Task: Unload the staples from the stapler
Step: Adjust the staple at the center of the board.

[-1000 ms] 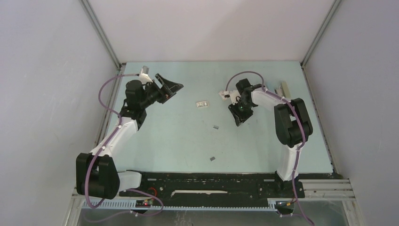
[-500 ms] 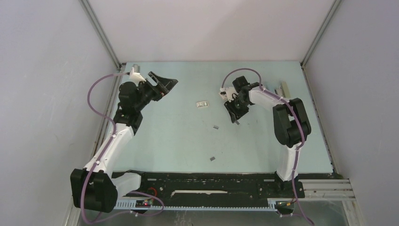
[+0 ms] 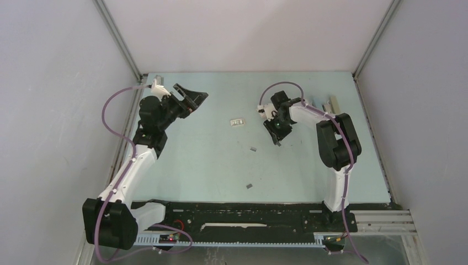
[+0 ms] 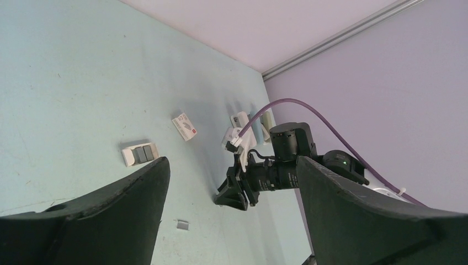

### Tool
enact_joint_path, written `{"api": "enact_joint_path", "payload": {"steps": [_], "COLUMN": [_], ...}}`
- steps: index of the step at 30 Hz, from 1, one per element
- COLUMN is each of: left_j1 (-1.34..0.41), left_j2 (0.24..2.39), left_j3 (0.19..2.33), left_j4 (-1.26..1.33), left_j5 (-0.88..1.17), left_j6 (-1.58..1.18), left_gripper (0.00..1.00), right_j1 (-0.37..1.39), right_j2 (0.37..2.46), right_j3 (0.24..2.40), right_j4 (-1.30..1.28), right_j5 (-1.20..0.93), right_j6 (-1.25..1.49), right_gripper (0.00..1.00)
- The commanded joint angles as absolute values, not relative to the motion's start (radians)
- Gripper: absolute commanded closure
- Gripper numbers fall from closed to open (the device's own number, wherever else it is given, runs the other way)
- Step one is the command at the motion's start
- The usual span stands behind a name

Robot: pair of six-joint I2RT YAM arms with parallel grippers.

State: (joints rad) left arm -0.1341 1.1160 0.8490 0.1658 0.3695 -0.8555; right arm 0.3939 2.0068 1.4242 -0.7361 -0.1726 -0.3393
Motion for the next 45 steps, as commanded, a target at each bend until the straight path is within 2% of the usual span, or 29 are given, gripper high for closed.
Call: {"api": "enact_joint_path", "payload": {"steps": [1, 15, 21, 23, 25, 45], "left_j1": [-0.129, -0.129, -0.129, -0.130, -0.129, -0.129], "left_j2": [1.083, 1.076, 1.075, 1.074, 1.075, 1.107], "left_j3": [0.865, 0.859, 0.850, 0.846, 0.843, 0.842], "left_j4": [0.181, 0.183, 0.191, 0.191, 0.189, 0.163], "left_j5": [0.363, 0.359, 0.360, 0.358, 0.352, 0.339], "left_j6": [-0.834, -0.834, -0.840, -0.842, -0.842, -0.832], "left_gripper": [0.10, 0.09, 0.08, 0.06, 0.00, 0.00], "right_j1": [0.410, 0.434, 0.433, 0.430, 0.425, 0.413], "right_j2": [2.007, 1.995, 1.972, 1.959, 1.944, 1.846], "right_j3": [1.437, 1.398, 1.383, 1.377, 1.374, 1.367], "right_j4": [-0.725, -0.704, -0.694, -0.687, -0.682, -0.606], "right_j5": [-0.151, -0.080, -0.091, -0.103, -0.122, -0.304], "right_j6": [-0.350, -0.356, -0.355, -0.349, -0.345, -0.263], "right_gripper": [0.58, 0.74, 0.85, 0.88, 0.90, 0.91]}}
